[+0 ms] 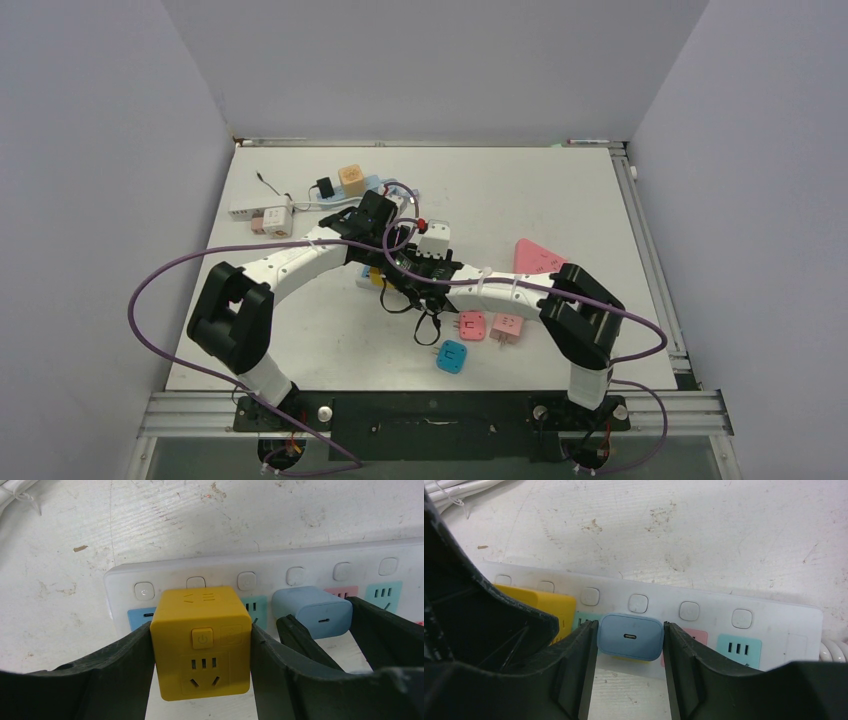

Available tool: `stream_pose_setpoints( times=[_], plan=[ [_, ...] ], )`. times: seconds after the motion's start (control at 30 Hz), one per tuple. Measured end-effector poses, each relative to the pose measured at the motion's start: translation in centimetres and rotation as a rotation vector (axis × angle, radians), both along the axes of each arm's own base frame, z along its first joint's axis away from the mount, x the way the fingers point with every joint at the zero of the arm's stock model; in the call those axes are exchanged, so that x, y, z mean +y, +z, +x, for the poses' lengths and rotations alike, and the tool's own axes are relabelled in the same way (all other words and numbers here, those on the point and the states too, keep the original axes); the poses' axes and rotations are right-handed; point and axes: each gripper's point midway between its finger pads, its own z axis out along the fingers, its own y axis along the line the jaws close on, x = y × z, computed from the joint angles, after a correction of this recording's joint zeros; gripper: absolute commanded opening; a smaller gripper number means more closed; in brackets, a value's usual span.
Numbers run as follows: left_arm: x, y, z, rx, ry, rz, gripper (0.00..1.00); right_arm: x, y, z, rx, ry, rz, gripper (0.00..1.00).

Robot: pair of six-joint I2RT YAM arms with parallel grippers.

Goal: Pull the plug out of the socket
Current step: Remove the plug from the socket.

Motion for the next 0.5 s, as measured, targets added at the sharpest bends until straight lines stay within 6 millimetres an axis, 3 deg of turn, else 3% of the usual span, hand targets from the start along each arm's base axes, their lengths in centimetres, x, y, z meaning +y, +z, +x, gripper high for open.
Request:
stream_pose_setpoints(
  times=[0.27,0.5],
  plan=[
    [0.01,-0.07,0.01,0.001,0.0,0.001,0.1,-0.12,-0.06,0.16,0.0,-0.003,0.025,0.06],
    [0.0,-0.12,0.01,0.002,0.0,0.002,0.04,-0.19,-0.05,0.2,0.008,0.001,0.058,0.05]
  ],
)
